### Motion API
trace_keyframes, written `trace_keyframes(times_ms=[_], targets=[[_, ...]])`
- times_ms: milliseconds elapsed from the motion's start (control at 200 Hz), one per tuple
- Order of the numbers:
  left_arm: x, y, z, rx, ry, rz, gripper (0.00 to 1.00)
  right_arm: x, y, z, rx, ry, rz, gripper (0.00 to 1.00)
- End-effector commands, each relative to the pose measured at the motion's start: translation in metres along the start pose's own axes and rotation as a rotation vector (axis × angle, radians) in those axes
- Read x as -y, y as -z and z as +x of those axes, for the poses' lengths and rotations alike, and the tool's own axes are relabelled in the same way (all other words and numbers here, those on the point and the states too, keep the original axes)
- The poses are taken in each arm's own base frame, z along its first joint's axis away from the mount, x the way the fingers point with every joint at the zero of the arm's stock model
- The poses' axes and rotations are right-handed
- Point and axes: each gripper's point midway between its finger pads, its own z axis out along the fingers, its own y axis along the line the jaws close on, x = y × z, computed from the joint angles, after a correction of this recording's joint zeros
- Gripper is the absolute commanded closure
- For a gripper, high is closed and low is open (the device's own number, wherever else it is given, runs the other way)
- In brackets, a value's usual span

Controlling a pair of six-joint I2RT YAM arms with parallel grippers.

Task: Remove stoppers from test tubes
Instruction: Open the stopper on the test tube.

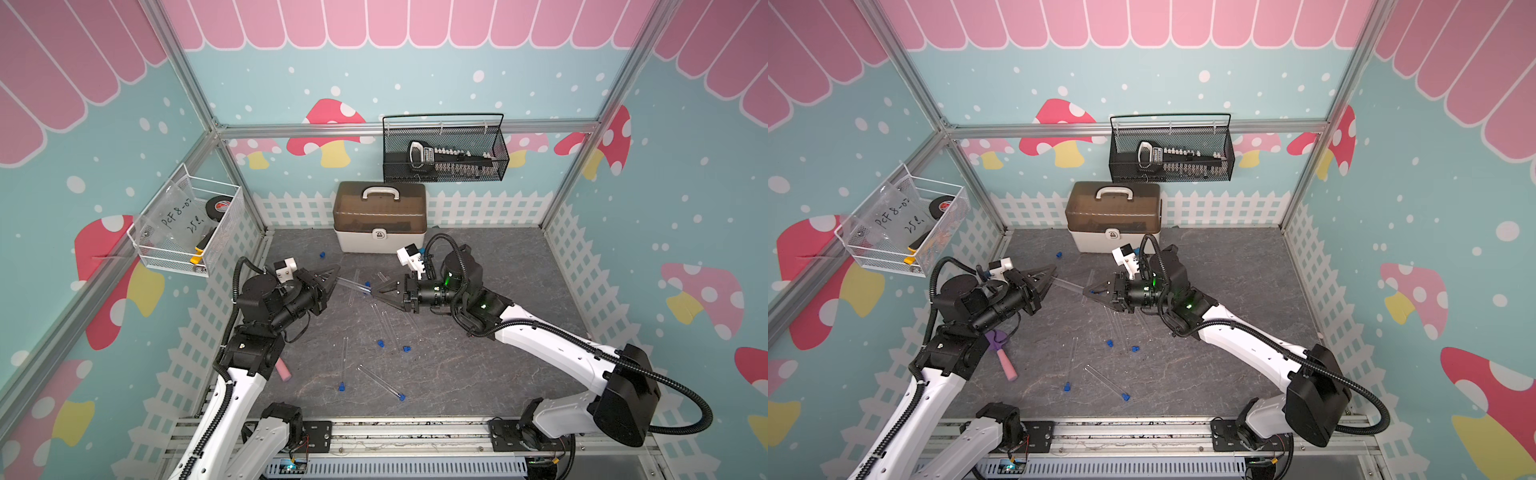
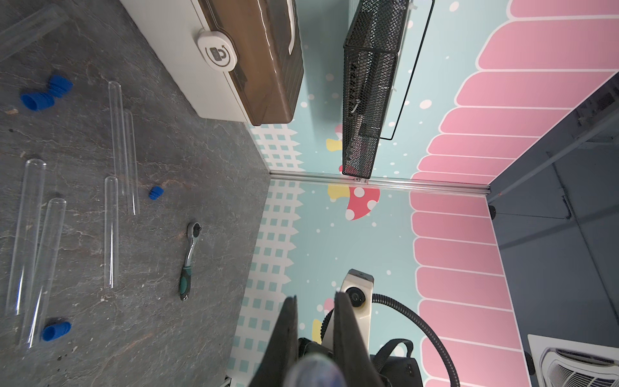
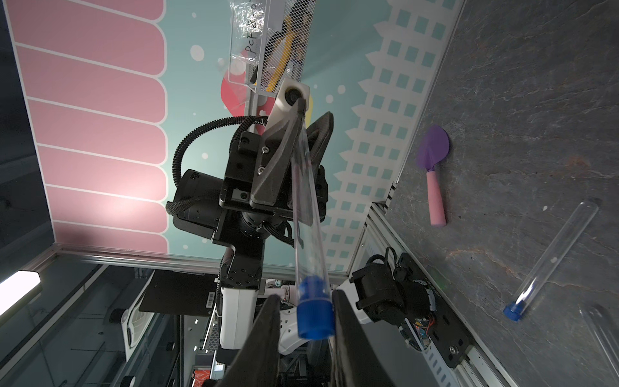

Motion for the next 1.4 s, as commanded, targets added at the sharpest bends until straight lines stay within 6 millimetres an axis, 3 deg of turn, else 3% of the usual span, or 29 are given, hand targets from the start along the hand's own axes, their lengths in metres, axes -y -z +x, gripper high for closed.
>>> trace_keyframes(times_ms=[0, 200, 295, 525, 850, 1211, 1396], targets=[[-0.006, 0.001, 0.0, 0.001, 0.006, -0.009, 1.0, -0.019, 0.002, 0.006, -0.016, 0.026, -0.055, 0.8], [-0.007, 0.001, 0.0, 0.001, 0.009, -0.014, 1.0, -0.017, -0.001, 0.005, -0.026, 0.027, -0.054, 0.97], [-0.008, 0.0, 0.0, -0.002, 0.008, -0.018, 1.0, -0.015, 0.0, 0.007, -0.031, 0.032, -0.044, 1.0], [-0.006, -0.001, 0.0, -0.004, 0.003, -0.024, 1.0, 0.004, 0.012, 0.011, -0.053, 0.156, 0.17, 1.0], [-0.006, 0.0, -0.003, 0.014, -0.008, -0.041, 1.0, 0.016, 0.038, 0.002, -0.02, 0.314, 0.43, 1.0], [-0.016, -0.005, -0.011, 0.029, 0.012, -0.066, 1.0, 0.011, 0.043, 0.022, -0.115, 0.413, 0.381, 1.0], [-0.015, -0.009, -0.019, 0.039, 0.007, -0.07, 1.0, 0.02, 0.046, 0.036, -0.172, 0.413, 0.374, 1.0]])
